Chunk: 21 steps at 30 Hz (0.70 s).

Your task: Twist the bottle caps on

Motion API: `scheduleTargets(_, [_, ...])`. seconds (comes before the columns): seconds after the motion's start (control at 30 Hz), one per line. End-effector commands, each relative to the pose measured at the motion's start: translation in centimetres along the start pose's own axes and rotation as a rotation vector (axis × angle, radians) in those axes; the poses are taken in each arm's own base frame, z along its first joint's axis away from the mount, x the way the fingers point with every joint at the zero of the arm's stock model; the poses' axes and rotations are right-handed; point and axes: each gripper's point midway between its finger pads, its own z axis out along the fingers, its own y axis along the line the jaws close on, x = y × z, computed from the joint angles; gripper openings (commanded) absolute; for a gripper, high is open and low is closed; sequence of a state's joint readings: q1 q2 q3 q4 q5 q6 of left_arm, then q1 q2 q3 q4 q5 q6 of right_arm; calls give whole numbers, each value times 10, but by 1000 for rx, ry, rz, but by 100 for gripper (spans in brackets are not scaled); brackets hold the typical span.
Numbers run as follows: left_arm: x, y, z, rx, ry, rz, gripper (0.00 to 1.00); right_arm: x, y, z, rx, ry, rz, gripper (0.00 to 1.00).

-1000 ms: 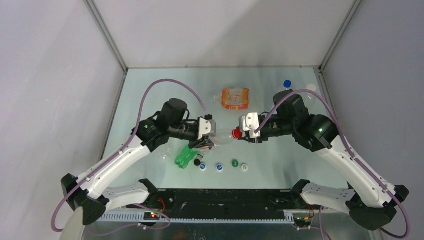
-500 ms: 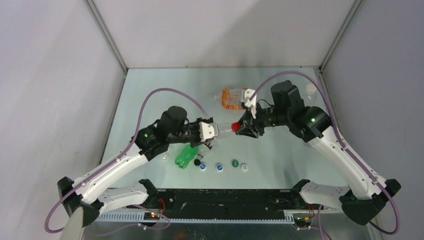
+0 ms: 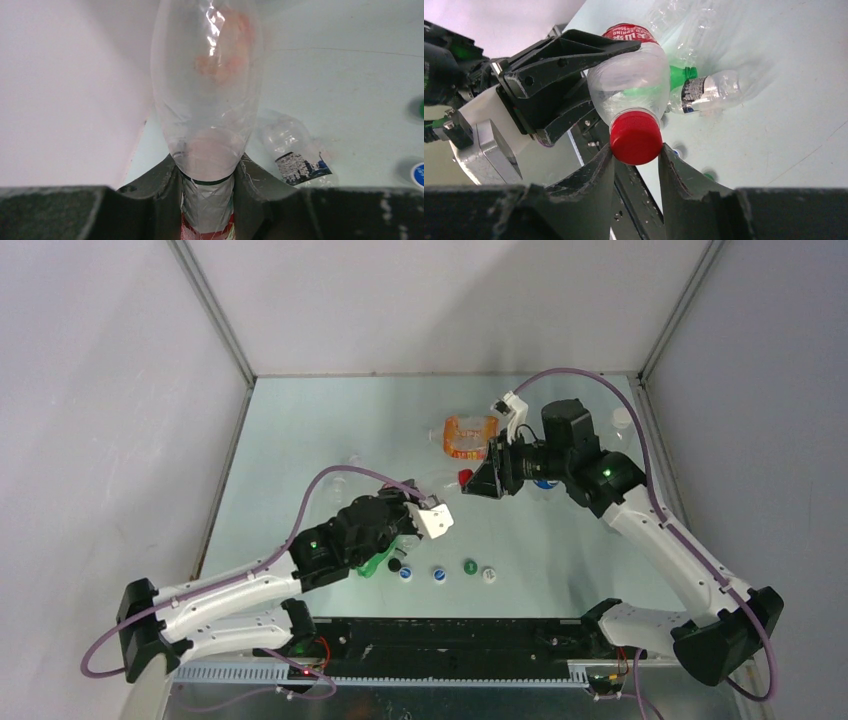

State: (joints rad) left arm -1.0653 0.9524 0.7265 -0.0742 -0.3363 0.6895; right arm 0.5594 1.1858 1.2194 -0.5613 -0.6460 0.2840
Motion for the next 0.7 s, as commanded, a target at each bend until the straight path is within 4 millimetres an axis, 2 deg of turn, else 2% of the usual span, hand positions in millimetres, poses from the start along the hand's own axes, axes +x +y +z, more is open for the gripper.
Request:
scheduleTargets(0.0, [-4, 29, -2, -114, 6, -10, 14, -34, 13, -19, -15, -154, -27, 27])
scheduleTargets(0.03, [-2, 26, -2, -94, 10, -40, 14, -36, 13, -22, -16, -161, -48, 35])
scheduleTargets(0.07, [1, 23, -2, -49, 9, -55, 14, -39, 12, -29, -7, -180, -92, 50])
scheduleTargets(0.1, [-6, 17, -2, 2, -30, -87, 14, -40, 15, -35, -6, -194, -125, 63])
scheduleTargets(0.13, [0, 17, -3, 25, -22, -106, 14, -41, 13, -38, 5, -202, -173, 68])
scheduleTargets(0.17, [-10, 10, -5, 84, -74, -143, 14, -42, 14, -42, 14, -214, -201, 75])
scheduleTargets(0.23, [-13, 9, -6, 130, -108, -203, 14, -45, 13, -47, 33, -247, -253, 82])
scheduleTargets(0.33, [-25, 11, -7, 142, -165, -260, 15, -47, 12, -47, 43, -312, -222, 87])
scheduleTargets(0.37, [-28, 10, -7, 147, -179, -283, 15, -56, 17, -51, 43, -369, -215, 88])
scheduleTargets(0.4, [-33, 13, -6, 137, -202, -299, 15, -54, 15, -48, 49, -381, -197, 89])
scheduleTargets(0.43, [-36, 12, -5, 144, -214, -329, 15, -62, 20, -50, 55, -437, -179, 89])
scheduleTargets(0.47, [-43, 15, -5, 133, -243, -345, 15, -61, 11, -46, 93, -459, -150, 90])
scheduleTargets(0.5, [-44, 13, -4, 143, -249, -372, 15, -66, 20, -46, 73, -496, -141, 90])
scheduleTargets(0.53, [-51, 17, -3, 130, -281, -385, 15, -69, 13, -45, 110, -538, -122, 90])
scheduleTargets(0.57, [-54, 16, -3, 135, -291, -408, 15, -68, 19, -43, 98, -553, -93, 90])
scheduleTargets(0.6, [-58, 18, -2, 132, -312, -430, 15, -70, 10, -42, 137, -590, -66, 90])
scheduleTargets(0.63, [-60, 17, -2, 134, -321, -440, 15, -71, 16, -41, 124, -613, -44, 90])
scheduleTargets(0.67, [-64, 19, -2, 132, -340, -459, 15, -73, 11, -41, 153, -650, -26, 90])
